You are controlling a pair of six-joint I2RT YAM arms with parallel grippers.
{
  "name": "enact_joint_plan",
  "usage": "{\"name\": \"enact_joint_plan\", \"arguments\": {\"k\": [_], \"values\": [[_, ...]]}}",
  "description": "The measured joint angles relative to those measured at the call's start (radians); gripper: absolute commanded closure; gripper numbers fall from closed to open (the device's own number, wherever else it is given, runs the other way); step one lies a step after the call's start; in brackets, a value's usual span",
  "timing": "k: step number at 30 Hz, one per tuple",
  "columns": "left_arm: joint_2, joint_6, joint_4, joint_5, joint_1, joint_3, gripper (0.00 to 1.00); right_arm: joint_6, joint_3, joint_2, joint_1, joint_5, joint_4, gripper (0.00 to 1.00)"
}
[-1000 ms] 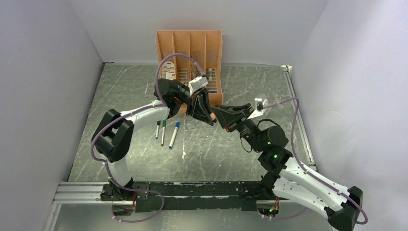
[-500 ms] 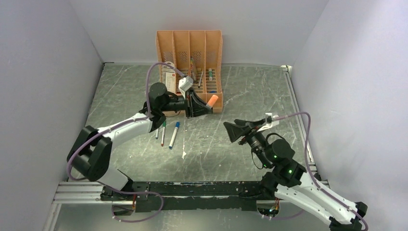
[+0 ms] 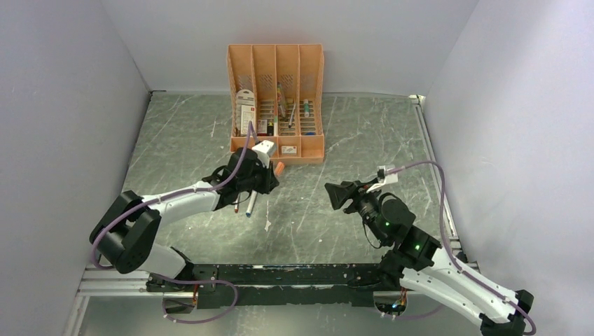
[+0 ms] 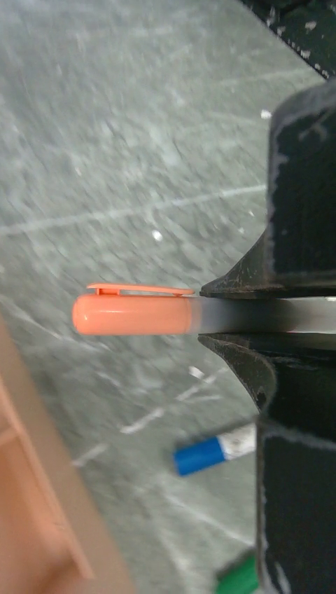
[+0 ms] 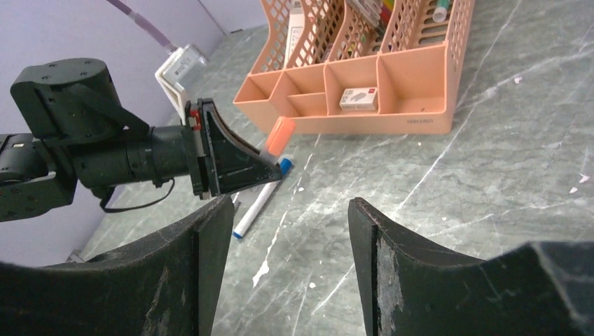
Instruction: Insert the pens into the pen caps
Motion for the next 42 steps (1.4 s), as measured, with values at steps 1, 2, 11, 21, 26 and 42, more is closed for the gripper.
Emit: {"name": "enact_joint_plan", "arguments": {"k": [1, 2, 11, 21, 26, 42], "values": [[0.000, -0.012, -0.015, -0.029, -0.005, -0.011, 0.93, 0.001, 0.000, 0.009, 0.000, -0.001, 0.000, 0.40], [0.000, -0.027, -0.032, -0.061, -0.008, -0.025, 0.93, 0.001, 0.000, 0.020, 0.000, -0.002, 0.000, 0.40], [0.010, -0.127, -0.117, -0.270, -0.013, -0.071, 0.85, 0.005, 0.000, 0.055, 0.000, -0.008, -0.004, 0.42], [0.078, -0.161, -0.148, -0.349, -0.013, -0.072, 0.62, 0.023, 0.000, 0.033, 0.000, -0.008, -0.014, 0.42], [0.082, -0.170, -0.149, -0.364, -0.013, -0.073, 0.48, 0.027, 0.000, 0.033, 0.000, -0.011, -0.020, 0.42], [-0.117, -0.174, -0.185, -0.370, -0.014, -0.058, 0.37, 0.049, -0.026, 0.071, 0.000, -0.024, -0.018, 0.54]]}}
